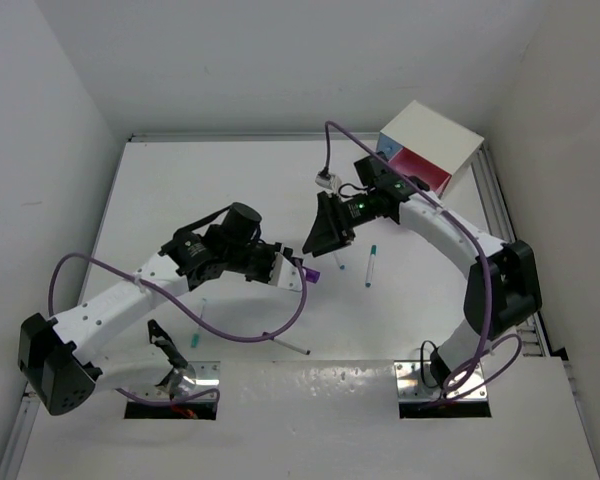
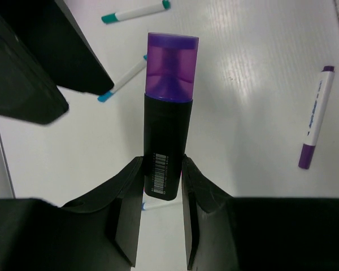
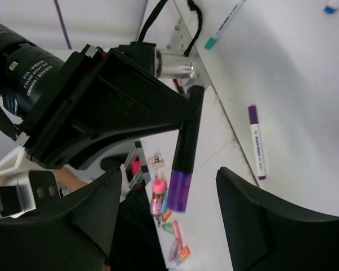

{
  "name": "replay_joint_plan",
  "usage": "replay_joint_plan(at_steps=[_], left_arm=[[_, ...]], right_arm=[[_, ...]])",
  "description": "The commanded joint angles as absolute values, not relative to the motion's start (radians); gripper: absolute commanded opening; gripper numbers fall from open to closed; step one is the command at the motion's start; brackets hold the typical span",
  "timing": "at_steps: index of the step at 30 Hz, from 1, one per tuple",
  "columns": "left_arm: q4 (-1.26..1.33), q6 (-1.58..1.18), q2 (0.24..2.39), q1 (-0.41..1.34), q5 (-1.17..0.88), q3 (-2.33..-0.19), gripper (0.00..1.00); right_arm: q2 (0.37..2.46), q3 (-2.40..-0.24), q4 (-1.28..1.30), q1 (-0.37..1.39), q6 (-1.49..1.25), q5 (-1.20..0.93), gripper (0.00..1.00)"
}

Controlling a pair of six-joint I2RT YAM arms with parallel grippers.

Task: Sort the stationery into containers
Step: Place the pen in the drawer.

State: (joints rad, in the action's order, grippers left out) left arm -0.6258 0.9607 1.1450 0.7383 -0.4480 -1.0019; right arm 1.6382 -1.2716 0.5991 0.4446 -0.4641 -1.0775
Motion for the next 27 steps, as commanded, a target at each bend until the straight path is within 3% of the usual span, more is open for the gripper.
replay_joint_plan(at_steps=[1, 10, 14, 23, 26, 27], left_arm=[[-0.641, 0.93, 1.124, 0.773, -0.495, -1.046, 0.11], [-0.627, 0.954, 1.115, 0.784, -0.471, -1.057, 0.11], [-0.604, 0.966, 1.091, 0.793, -0.45, -1.037, 0.11], [-0.581, 0.971, 1.083, 0.81, -0.446, -1.046, 0.11], [-0.598, 0.994, 1.088, 0.819, -0.454, -1.06, 0.11], [-0.6, 0.997, 1.088, 0.822, -0.448, -1.066, 0.12]], right_arm=[[1.649, -1.287, 0.563, 0.477, -0.496, -1.141, 0.67], [1.651, -1.236, 0.63, 0.549, -0.425, -1.17, 0.63], [1.661, -1.235, 0.65, 0.549, -0.413, -1.18, 0.57], [1.677, -1.253, 0.649, 0.558, -0.408, -1.187, 0.39], [1.684, -1.259, 0.637, 0.558, -0.417, -1.193, 0.27], [1.686, -1.261, 0.634, 0.558, -0.422, -1.193, 0.18]])
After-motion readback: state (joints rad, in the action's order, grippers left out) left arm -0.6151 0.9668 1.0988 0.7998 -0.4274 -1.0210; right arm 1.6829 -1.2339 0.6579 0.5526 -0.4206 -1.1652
